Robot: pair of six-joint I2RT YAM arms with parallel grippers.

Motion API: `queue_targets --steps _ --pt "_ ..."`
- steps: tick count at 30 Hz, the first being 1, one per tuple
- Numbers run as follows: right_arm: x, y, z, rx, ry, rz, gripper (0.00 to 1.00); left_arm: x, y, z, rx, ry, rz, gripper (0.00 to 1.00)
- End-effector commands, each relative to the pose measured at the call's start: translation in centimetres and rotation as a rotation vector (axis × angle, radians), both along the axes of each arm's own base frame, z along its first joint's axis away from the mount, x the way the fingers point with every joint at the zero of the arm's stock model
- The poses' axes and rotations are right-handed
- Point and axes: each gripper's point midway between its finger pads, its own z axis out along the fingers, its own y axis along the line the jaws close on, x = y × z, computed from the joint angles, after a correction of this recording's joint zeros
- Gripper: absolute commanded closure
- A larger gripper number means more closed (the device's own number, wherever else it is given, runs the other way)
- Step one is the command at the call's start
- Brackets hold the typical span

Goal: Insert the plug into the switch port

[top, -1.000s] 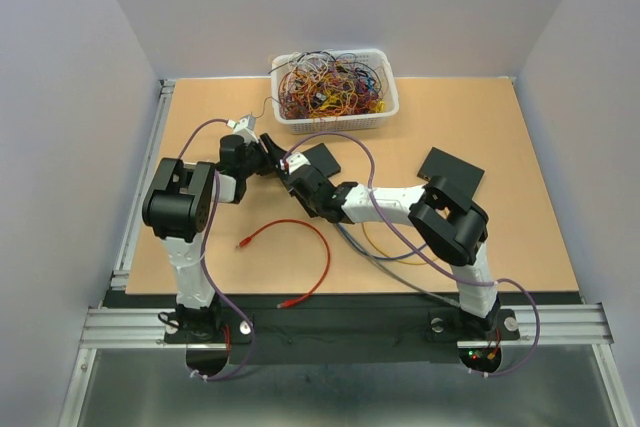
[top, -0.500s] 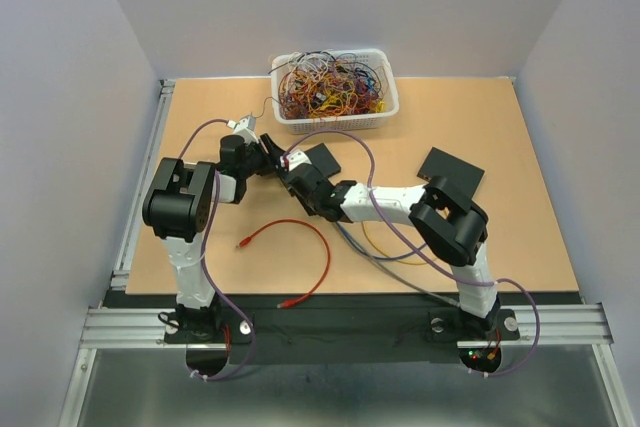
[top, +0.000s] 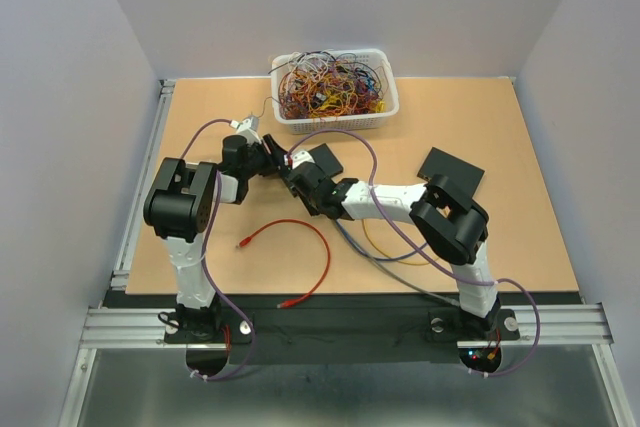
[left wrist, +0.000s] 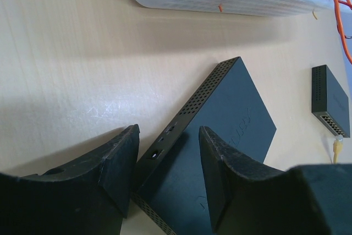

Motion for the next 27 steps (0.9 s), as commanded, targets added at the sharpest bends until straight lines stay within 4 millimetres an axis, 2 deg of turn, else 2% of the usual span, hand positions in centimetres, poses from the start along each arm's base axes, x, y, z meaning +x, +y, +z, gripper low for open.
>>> queue_targets --steps 1,7,19,27 --pt "0.4 2.8 2.2 0.095 -0.014 0.038 1.0 -0.8 -1.5 1.6 -0.021 -0.029 -0.056 0.43" --pt "0.8 2.7 2.1 0.075 -0.042 0.006 1.0 -1.2 -1.4 1.2 -0.019 -0.016 -0.054 0.43" --pt "2.3 0.4 3.3 0.082 -0.09 -0.14 1.0 -3.4 -1.1 0.1 -0.006 0.017 -0.039 0.43" --pt "2.1 1.4 3.7 0.106 -0.065 -0.102 1.0 -4.3 -1.6 0.2 0.001 0.018 -0.044 0.43"
